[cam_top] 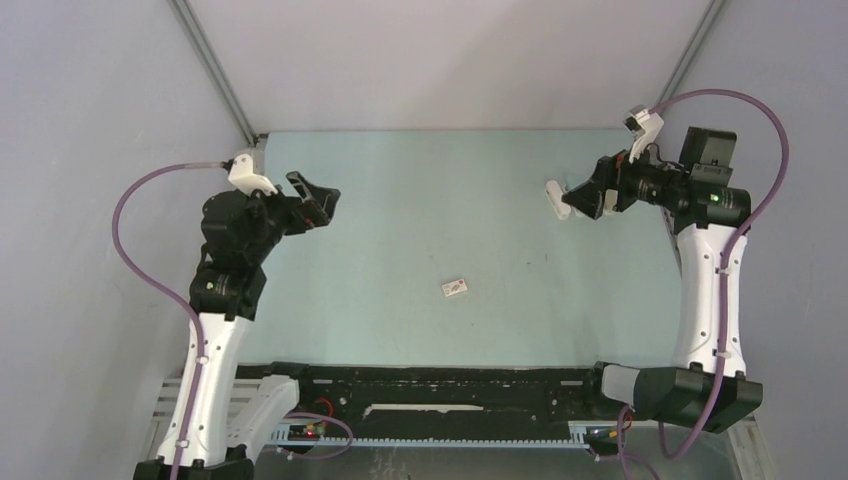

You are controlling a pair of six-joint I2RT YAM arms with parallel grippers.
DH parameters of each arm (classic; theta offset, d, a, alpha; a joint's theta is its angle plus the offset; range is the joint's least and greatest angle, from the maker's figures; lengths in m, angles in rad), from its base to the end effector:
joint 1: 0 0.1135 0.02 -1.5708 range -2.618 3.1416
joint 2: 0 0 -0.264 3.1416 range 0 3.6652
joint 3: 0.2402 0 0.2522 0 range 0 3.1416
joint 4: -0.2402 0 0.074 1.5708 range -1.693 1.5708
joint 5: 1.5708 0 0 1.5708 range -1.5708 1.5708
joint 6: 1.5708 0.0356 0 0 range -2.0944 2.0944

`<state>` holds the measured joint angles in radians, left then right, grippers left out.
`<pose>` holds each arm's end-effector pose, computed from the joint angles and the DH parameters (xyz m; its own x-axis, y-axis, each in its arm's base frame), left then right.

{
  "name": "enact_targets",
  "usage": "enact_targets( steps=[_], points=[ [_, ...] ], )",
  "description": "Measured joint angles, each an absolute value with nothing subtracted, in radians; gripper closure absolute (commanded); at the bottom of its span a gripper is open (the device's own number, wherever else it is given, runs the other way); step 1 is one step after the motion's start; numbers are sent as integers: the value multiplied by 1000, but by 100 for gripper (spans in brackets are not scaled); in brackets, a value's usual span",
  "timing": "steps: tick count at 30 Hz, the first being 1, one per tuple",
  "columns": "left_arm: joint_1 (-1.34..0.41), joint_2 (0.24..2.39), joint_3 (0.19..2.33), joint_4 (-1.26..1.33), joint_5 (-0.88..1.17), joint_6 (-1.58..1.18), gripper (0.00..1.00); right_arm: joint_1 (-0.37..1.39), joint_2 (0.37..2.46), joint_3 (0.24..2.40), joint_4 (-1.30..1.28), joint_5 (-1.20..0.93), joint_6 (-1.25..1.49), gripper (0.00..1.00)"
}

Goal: Unload the staples from the stapler
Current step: Reset both arms

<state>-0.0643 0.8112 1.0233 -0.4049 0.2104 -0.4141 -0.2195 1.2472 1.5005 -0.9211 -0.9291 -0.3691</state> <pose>0.1710 -0.0185 0.3943 -0.2826 -0.3761 -0.8824 0.1679 0.8863 -0.4315 0.2336 -0.0229 0.4242 -0.3892 -0.1344 -0.9113 -0.6691 0.7212 0.1794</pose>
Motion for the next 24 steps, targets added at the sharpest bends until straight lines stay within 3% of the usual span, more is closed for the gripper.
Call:
enact_targets(
  steps=[10,24],
  points=[
    [-25,750,997,-376,260,-471,0,-240,1133,1472,-877,-973,-312,0],
    [28,732,974,-363,297,-498,0,-249,1124,1399,-835,-1005,-260,0]
  ],
)
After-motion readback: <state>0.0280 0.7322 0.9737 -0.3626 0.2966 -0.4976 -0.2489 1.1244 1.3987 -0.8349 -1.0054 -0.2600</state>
